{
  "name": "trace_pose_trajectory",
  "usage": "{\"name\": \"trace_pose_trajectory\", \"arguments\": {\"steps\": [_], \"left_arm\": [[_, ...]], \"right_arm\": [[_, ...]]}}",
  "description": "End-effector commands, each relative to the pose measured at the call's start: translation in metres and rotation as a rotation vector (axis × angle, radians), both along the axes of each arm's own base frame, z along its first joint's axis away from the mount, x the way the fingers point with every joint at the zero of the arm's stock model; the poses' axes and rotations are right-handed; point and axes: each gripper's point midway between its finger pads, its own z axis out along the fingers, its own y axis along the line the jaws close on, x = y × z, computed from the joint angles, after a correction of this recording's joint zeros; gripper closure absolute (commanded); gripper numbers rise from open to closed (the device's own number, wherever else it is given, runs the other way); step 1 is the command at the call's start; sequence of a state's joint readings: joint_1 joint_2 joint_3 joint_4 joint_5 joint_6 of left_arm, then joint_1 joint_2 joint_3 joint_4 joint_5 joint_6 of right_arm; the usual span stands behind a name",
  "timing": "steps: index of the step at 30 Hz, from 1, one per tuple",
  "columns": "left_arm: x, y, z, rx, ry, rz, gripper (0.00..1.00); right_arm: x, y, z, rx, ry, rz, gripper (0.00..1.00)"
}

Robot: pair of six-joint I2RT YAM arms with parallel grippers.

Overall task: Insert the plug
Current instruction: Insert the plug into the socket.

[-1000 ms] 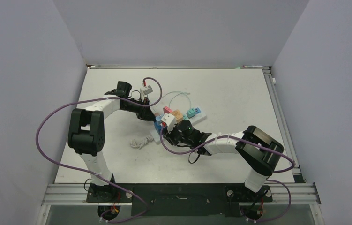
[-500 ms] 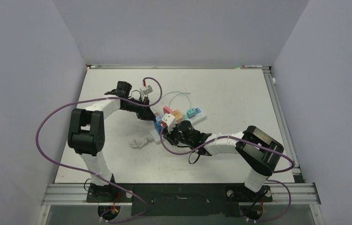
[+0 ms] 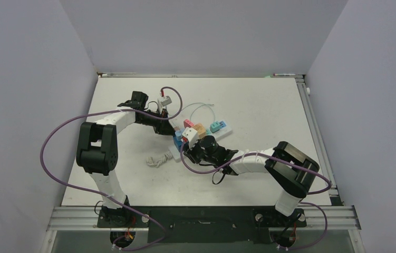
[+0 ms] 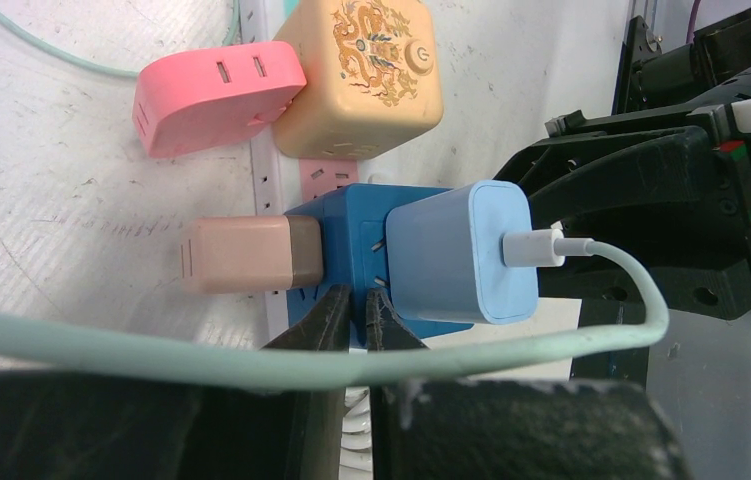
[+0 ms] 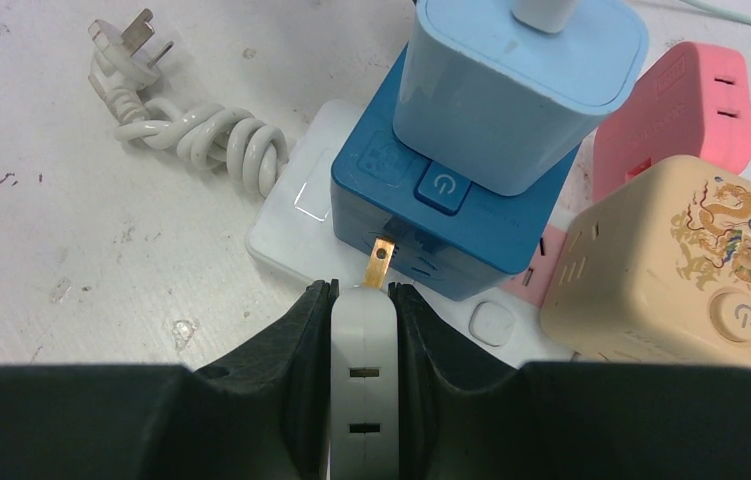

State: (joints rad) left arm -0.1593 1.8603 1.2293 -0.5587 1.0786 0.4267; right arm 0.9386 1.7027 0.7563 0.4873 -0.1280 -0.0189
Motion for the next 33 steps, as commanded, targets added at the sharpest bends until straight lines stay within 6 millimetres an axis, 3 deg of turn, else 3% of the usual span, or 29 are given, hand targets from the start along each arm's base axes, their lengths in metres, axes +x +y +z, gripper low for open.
{"name": "trace_pose_trajectory", "arguments": {"steps": [1, 17, 33], "left_arm": [[-0.002, 0.001, -0.014, 0.06, -0.004, -0.009, 0.94], [-0.002, 0.002, -0.015, 0.065, -0.002, -0.011, 0.95], [-0.003, 0.002, -0.016, 0.064, 0.004, -0.01, 0.98]], "right_arm": [[0.004, -0.003, -0.007, -0.008, -0.011, -0.033, 0.95], [0.0, -0.007, -0.009, -0.004, 0.001, -0.04, 0.95], [0.01, 0.007, 0.023, 0.038, -0.06, -0.028, 0.95]]}}
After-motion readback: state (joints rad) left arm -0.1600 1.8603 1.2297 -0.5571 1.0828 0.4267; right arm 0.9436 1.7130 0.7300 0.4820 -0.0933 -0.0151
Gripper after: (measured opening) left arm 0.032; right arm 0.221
